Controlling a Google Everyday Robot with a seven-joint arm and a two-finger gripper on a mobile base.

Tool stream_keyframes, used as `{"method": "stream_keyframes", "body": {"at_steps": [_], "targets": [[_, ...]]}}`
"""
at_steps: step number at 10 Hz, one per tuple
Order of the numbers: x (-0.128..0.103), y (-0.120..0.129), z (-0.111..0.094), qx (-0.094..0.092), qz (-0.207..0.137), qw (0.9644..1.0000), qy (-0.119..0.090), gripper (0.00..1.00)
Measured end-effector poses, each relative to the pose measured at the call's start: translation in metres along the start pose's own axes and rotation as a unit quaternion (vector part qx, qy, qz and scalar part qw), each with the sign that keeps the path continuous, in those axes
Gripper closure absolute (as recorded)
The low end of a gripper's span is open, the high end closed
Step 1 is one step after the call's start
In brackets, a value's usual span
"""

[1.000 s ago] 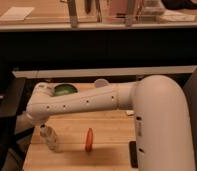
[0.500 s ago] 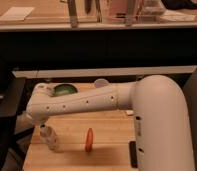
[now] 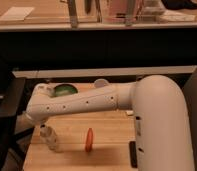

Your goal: Knock the bottle over

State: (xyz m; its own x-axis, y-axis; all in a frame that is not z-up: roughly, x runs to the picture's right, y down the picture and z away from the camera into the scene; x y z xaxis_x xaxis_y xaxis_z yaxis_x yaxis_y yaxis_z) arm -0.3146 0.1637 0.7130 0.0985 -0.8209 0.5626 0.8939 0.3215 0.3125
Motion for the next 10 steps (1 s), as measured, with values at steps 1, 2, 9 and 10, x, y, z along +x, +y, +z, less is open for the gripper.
{"method": "stream_keyframes", "body": {"at_steps": [1,2,9,10], "targets": [[0.0001,0.0003,0.0002,0.001,0.001,1.0,0.0,1.0],[0.0002,0.0003,0.0003,0.001,0.001,1.0,0.001,1.0],[-0.0003,-0.0007,0.0037,0.005,0.006,1.0,0.002,1.0],[-0.0003,-0.0009,0.004,0.006,0.007,1.0,0.003,1.0]]}}
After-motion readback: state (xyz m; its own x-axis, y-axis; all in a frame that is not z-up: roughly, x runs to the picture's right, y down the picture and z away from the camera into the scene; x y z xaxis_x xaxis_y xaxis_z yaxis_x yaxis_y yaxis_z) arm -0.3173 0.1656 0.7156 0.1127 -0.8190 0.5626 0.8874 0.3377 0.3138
